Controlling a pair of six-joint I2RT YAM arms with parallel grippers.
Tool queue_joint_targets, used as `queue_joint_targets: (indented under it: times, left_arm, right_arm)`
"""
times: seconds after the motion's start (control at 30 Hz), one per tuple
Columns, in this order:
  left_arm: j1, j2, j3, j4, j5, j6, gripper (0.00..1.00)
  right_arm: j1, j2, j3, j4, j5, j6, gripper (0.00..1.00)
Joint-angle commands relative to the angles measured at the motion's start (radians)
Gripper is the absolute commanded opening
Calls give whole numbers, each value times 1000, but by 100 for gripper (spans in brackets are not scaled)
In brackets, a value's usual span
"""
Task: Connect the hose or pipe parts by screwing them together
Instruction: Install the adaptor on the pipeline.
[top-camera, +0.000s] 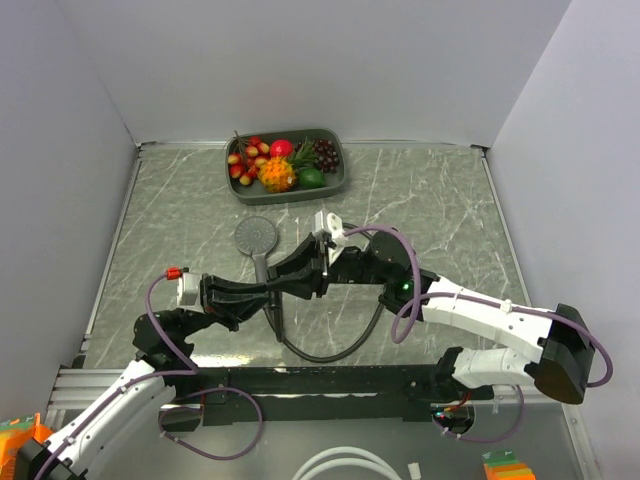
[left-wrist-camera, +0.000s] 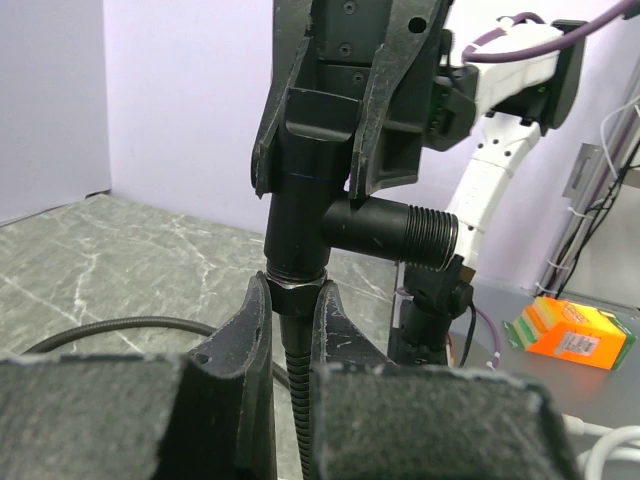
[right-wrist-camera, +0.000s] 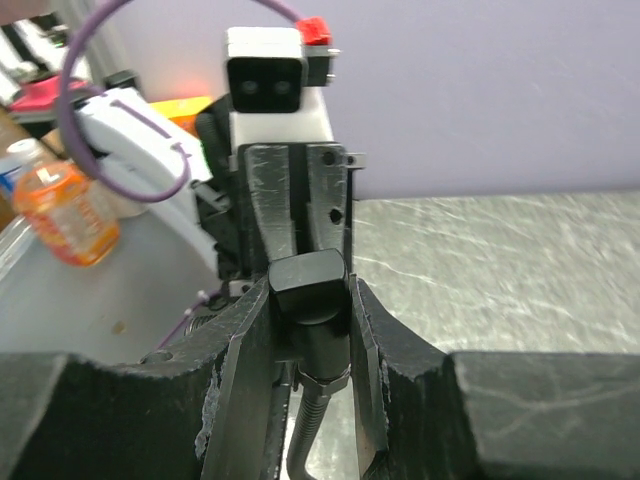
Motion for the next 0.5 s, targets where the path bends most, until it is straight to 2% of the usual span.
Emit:
queue_joint_targets:
  times: [0.0,0.47]
  left_arm:
    - [11,-23,57,150,-116,20,1]
    - [31,-27,61,136,-145,29,2]
  right_arm:
    - [74,25,-9,-221,121,33,0]
    - [204,38,15,-344,627,41,0]
